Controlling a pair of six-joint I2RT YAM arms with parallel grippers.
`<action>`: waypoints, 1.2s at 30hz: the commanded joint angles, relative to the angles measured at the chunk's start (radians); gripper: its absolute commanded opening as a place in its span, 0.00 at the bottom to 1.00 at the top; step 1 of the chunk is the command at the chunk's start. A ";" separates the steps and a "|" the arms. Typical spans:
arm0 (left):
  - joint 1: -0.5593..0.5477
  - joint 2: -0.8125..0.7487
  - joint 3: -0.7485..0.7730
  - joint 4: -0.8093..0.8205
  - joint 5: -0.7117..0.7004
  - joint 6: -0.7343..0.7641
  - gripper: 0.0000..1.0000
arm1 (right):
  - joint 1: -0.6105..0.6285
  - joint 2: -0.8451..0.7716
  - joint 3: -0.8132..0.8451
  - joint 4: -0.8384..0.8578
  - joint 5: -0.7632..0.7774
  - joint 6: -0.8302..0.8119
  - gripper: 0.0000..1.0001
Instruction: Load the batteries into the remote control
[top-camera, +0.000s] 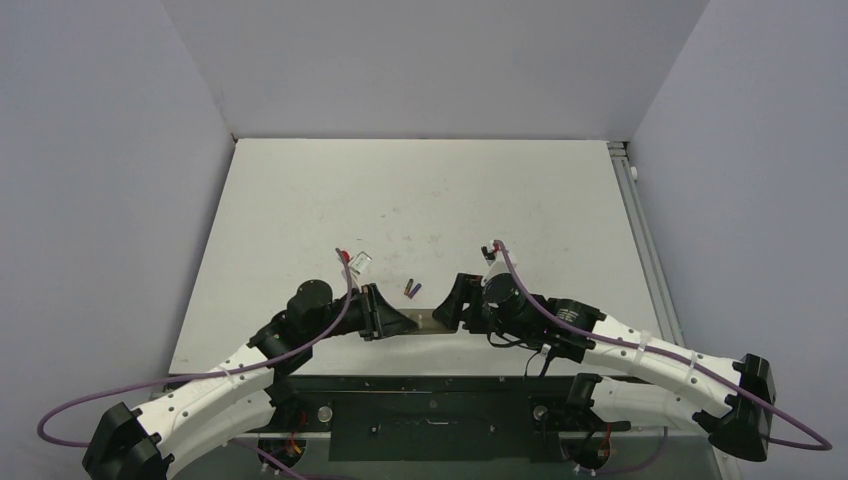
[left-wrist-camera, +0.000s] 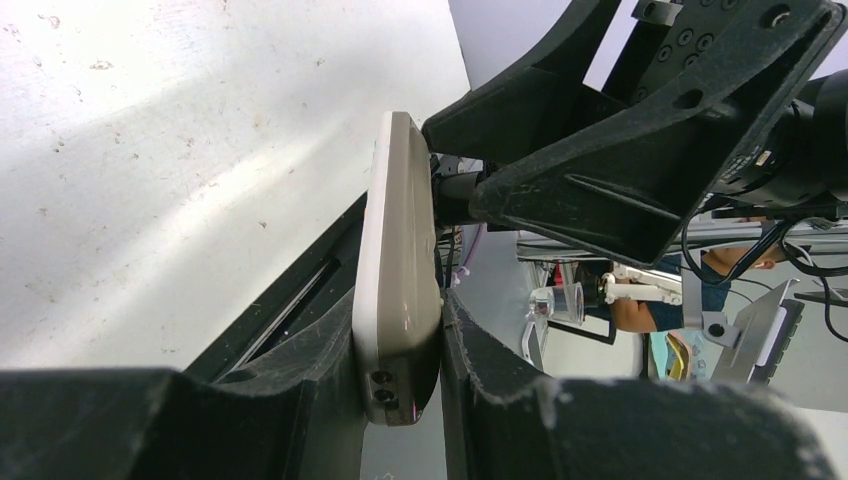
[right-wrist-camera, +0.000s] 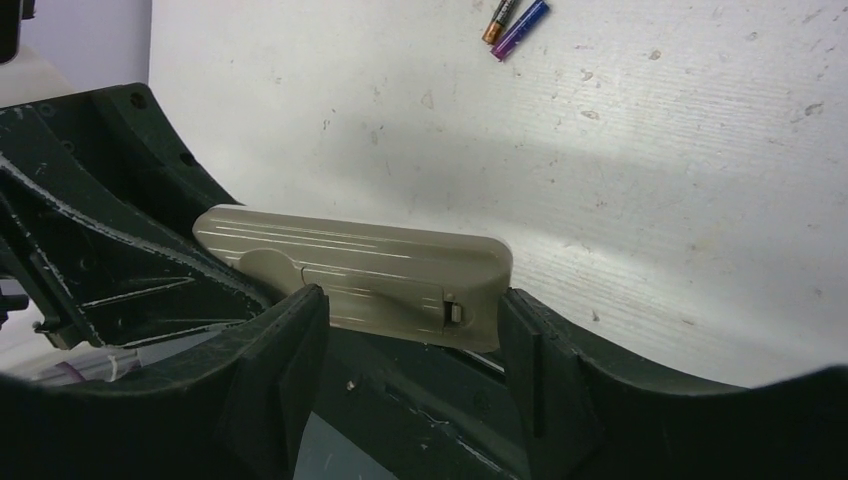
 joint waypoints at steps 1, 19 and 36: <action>-0.004 -0.002 0.054 0.021 -0.013 0.017 0.00 | 0.015 -0.001 0.023 0.068 -0.018 0.015 0.60; -0.007 -0.006 0.065 0.021 -0.002 0.015 0.00 | 0.033 0.029 0.010 0.085 -0.019 0.028 0.58; -0.007 -0.012 0.068 0.022 0.002 0.011 0.00 | 0.049 0.028 0.003 0.054 0.031 0.033 0.58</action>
